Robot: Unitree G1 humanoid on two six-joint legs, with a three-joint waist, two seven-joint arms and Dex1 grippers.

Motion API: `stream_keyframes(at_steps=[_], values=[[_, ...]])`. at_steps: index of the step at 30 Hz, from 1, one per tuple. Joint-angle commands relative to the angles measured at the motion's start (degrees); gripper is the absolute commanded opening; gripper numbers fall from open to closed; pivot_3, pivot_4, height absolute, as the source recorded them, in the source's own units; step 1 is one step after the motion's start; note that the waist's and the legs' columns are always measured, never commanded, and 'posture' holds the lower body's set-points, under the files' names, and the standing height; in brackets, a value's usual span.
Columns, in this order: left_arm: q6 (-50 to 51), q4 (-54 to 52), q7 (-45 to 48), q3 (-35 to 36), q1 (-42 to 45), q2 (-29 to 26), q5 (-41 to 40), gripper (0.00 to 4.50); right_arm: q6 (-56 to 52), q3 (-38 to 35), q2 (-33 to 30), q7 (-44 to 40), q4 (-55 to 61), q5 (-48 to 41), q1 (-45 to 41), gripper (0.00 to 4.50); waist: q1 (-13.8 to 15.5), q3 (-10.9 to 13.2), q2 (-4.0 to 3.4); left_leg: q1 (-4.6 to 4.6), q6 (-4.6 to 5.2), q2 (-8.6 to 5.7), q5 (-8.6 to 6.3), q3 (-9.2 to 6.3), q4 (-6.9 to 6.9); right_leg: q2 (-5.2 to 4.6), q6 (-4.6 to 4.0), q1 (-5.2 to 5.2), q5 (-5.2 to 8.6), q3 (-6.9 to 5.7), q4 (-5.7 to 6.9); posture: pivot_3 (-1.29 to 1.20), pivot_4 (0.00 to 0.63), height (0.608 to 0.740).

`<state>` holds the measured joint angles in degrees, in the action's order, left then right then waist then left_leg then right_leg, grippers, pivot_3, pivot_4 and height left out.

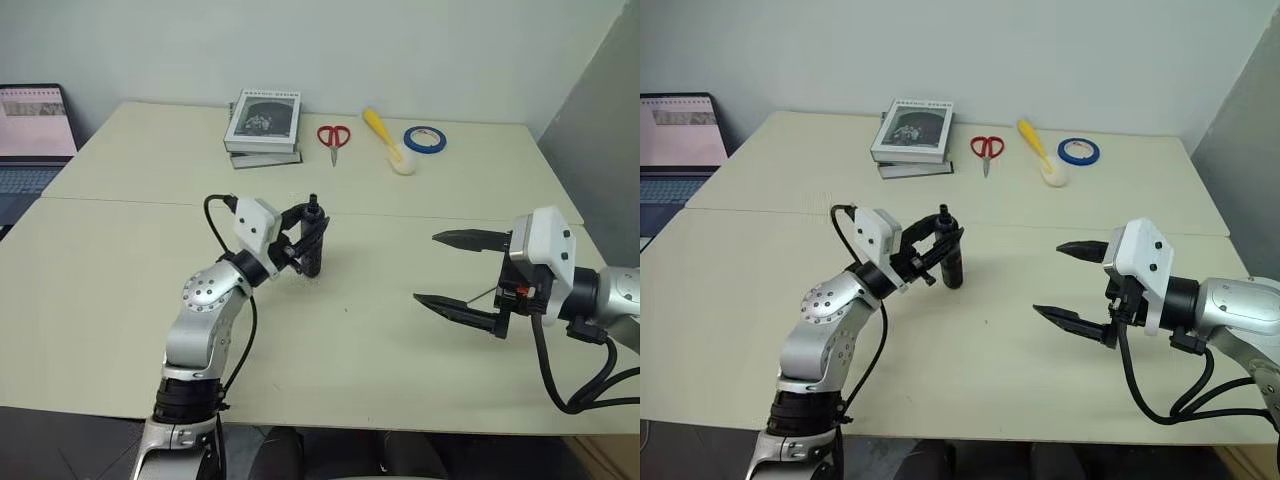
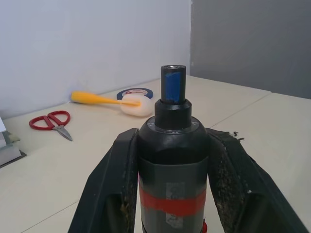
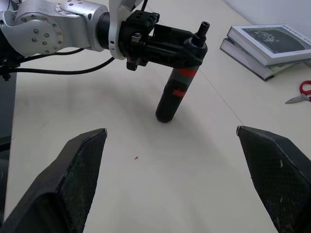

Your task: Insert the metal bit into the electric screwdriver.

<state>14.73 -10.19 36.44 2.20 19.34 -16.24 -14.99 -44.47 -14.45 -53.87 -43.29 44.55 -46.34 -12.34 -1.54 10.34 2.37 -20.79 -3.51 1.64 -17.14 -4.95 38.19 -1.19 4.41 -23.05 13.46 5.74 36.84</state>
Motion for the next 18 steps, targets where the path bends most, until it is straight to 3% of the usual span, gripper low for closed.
stream_keyframes(at_steps=[1, 9, 18], values=[[0.9, 0.9, -0.8, -0.8, -0.3, -0.1, -0.4, 1.66, 1.6, -0.5, -0.7, -0.3, -0.4, 0.7, -0.7, 4.50, 0.0, 0.0, 0.01, 0.00, 0.00, 0.00, 0.00, 0.00, 0.00, 0.00, 0.00, 0.00, 0.00, 0.00, 0.00, 0.00, 0.150, 0.740], [-1.5, 2.7, -0.9, -1.6, 2.7, 0.6, -0.7, 1.65, 2.8, -0.4, -0.2, -0.4, -1.5, 1.5, -1.0, 4.50, 0.0, 0.0, 0.01, 0.00, 0.02, 0.00, 0.02, 0.00, 0.00, 0.01, 0.01, 0.00, -0.01, 0.00, -0.01, 0.00, 0.150, 0.740], [-4.8, 0.9, 2.0, -7.1, 7.7, 4.5, -2.1, 1.65, 12.2, -9.6, -5.0, -10.7, -8.3, 11.5, 12.9, 4.50, 1.4, 0.0, 0.03, -0.14, 0.02, -0.03, 0.02, -0.01, -0.01, 0.00, 0.01, -0.01, -0.01, -0.02, -0.15, 0.00, 0.150, 0.740]])
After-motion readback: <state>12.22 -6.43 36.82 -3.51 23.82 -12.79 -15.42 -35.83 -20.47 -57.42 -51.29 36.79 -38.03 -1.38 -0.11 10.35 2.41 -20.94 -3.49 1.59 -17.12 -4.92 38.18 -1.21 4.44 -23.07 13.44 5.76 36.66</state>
